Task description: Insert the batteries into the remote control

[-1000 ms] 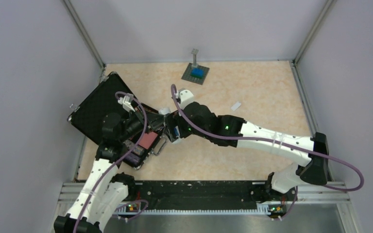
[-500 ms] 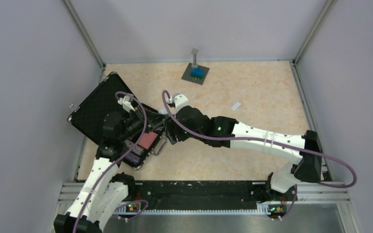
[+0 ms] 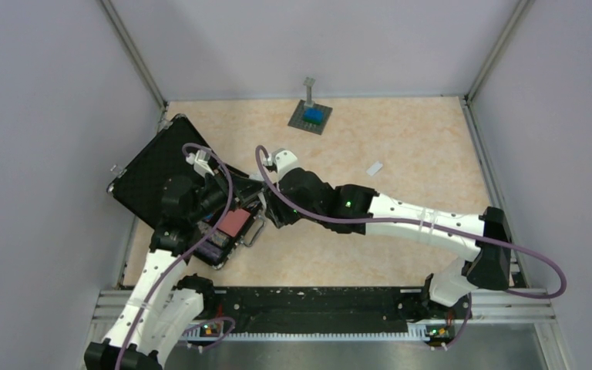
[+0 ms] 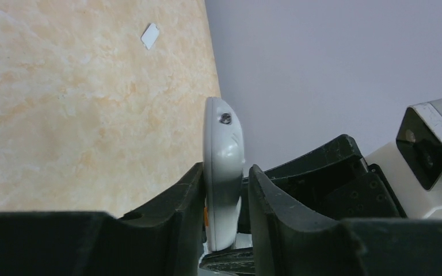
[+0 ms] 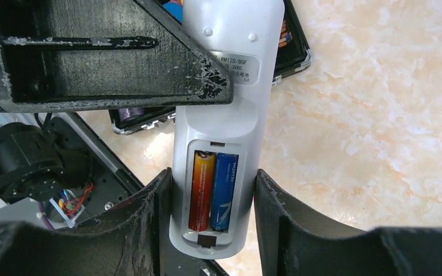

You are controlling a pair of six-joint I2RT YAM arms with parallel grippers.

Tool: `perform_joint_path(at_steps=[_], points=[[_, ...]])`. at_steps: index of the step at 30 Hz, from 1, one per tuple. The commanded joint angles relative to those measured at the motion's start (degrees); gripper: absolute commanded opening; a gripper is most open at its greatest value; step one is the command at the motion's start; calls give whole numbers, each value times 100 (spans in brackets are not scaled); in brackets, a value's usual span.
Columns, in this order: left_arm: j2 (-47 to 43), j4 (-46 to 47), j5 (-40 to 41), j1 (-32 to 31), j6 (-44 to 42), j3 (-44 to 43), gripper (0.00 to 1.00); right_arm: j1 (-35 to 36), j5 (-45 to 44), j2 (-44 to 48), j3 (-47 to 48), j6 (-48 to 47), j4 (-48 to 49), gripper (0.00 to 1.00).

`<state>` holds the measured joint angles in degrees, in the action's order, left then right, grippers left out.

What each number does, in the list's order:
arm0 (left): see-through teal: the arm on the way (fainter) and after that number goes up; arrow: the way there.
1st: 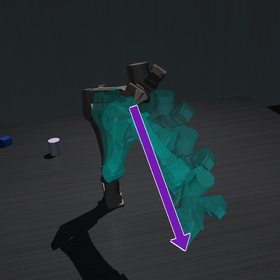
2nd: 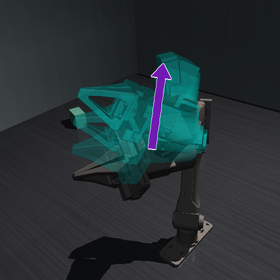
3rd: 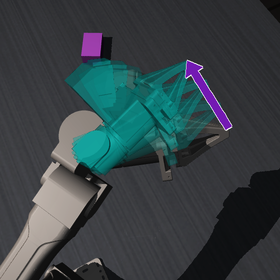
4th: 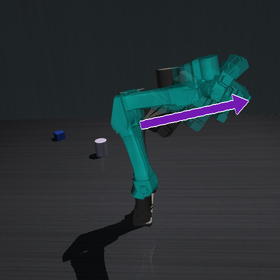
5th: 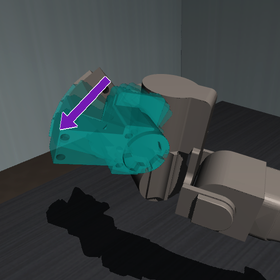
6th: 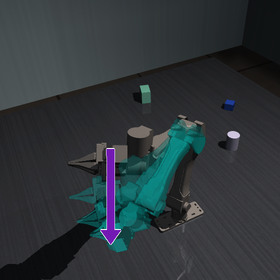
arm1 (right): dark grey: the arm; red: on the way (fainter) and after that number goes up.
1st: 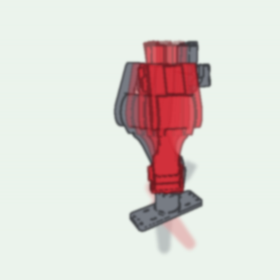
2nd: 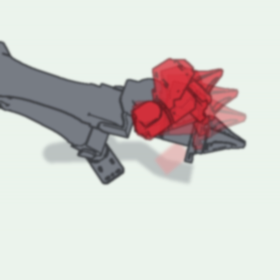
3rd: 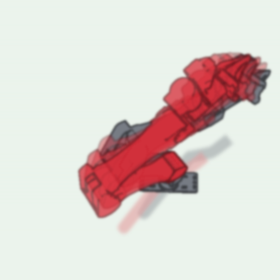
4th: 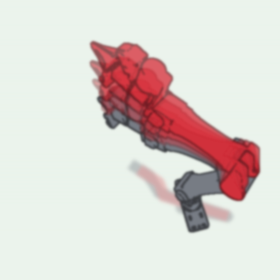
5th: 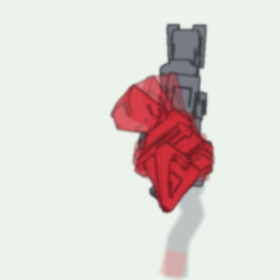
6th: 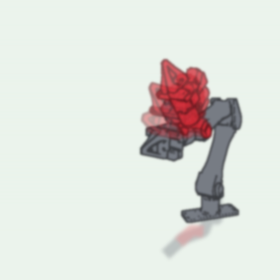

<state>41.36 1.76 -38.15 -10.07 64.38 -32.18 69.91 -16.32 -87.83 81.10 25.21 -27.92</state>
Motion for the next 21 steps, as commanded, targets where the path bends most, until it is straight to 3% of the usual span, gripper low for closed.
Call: perform_joint_path(at_steps=[1,4,8,21], points=[[-154,-450,-112,5,-634,-593,45,98,257,225,159,-687,66,20],[-143,-961,-199,5,-1064,-924,54,93,348,353,105,-1077,66,19],[-5,-1084,-668,5,-1141,-1112,57,80,519,456,112,-1515,-11,21],[244,-1281,-1162,5,-1163,-1134,44,-9,1190,504,170,-1858,-117,22]])
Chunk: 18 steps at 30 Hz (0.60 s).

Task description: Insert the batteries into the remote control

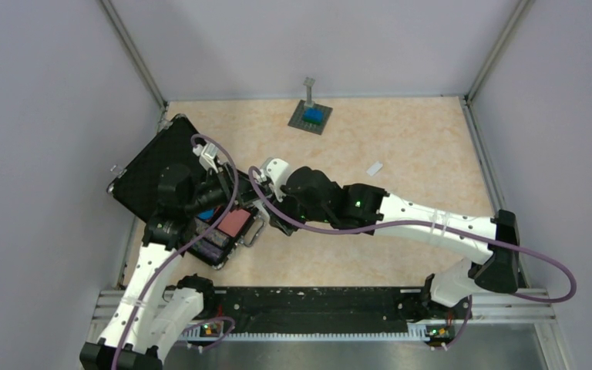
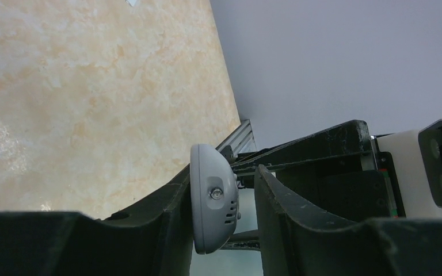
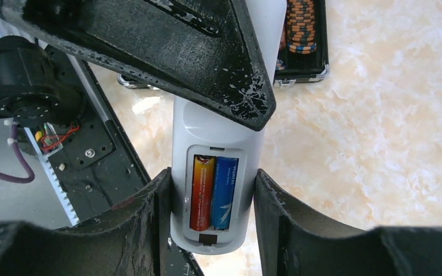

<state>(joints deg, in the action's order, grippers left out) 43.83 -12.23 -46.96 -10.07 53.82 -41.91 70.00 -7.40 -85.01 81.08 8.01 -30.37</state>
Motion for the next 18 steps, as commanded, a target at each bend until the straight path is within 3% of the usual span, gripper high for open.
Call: perform_joint_path(at_steps=[1,6,14,18], points=[[1,116,-289,5,-109,-155,43,-35,356,230,180,-119,122,22],[44,166,-377,5,-30,-119,29,-141,472,237,222,-9,120,24],[5,356,-479,5,84,85,33,-214,485,147,313,96,102,24],[29,513,-442,5,189,179,0,-247,445,186,278,184,99,32]])
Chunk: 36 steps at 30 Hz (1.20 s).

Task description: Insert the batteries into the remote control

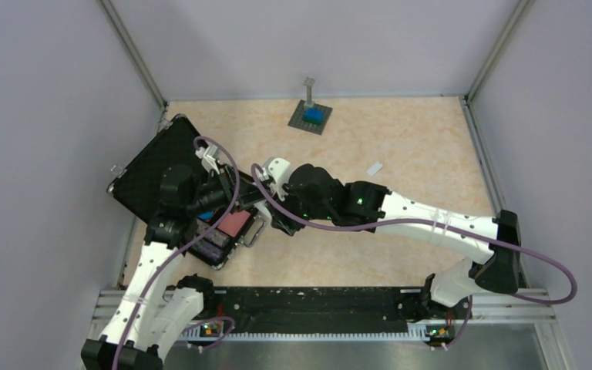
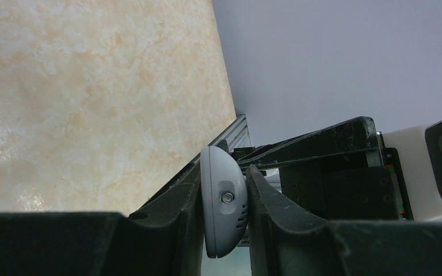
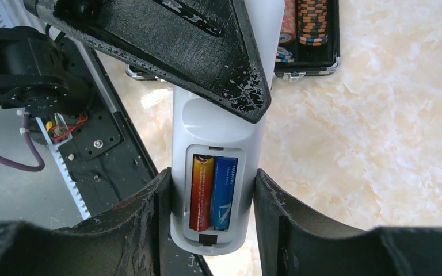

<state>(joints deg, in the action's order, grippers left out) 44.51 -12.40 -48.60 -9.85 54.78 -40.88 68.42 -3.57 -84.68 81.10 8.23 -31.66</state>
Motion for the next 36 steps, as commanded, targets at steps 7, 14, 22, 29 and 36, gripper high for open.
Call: perform_joint_path(at_steps=[7,14,22,29,36], points=[[228,872,-150,-15,373,249,0,-204,-231,446,-9,403,270,68],[721,1538,-209,-1,524,305,0,-415,-702,1008,-299,940,273,90],[1206,1765,-267,105,426,180,0,-2202,-1276,1473,-849,2761,-219,78],[1022,1292,-165,115,158,94,0,-3772,-1786,380,-1025,3115,-133,62],[959,1377,-47,123,151,295,0,-4576,-2512,-1529,-76,2958,-39,72]])
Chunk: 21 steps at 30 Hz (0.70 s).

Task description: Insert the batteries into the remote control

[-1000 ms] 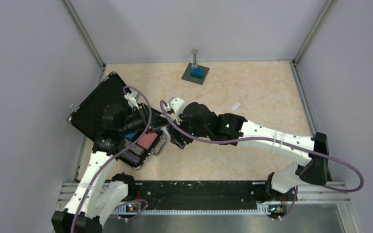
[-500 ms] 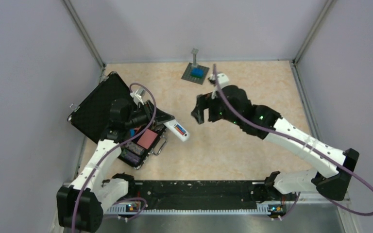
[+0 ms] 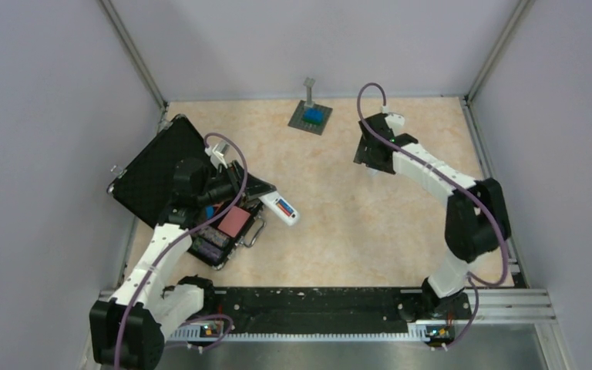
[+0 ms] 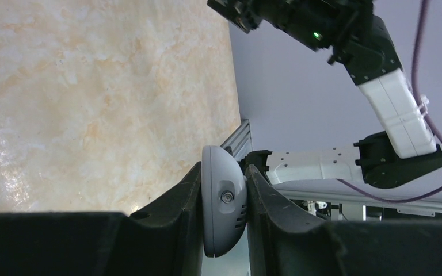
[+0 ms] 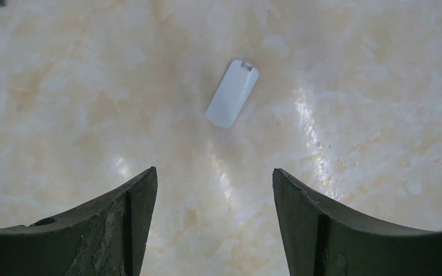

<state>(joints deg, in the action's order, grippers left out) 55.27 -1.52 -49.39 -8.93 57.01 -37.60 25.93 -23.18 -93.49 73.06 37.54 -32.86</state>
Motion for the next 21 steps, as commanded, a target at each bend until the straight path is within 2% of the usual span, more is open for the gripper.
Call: perform_joint_path(at_steps=[1,5,11,16,21], points=[[-105,403,-12,32,-57,8,0,-408,-565,-881,854,28,97,72],[-59,1049,-164,32,-24,181,0,-654,-557,-1754,1344,32,229,70],[396,1964,-253,40,112,199,0,-756,-759,-2565,1934,226,236,69],[762,2461,-85,40,299,110,0,-761,-935,-2735,2070,347,200,64],[939,2705,311,32,449,77,0,-764,-1039,-2513,1657,530,133,59]])
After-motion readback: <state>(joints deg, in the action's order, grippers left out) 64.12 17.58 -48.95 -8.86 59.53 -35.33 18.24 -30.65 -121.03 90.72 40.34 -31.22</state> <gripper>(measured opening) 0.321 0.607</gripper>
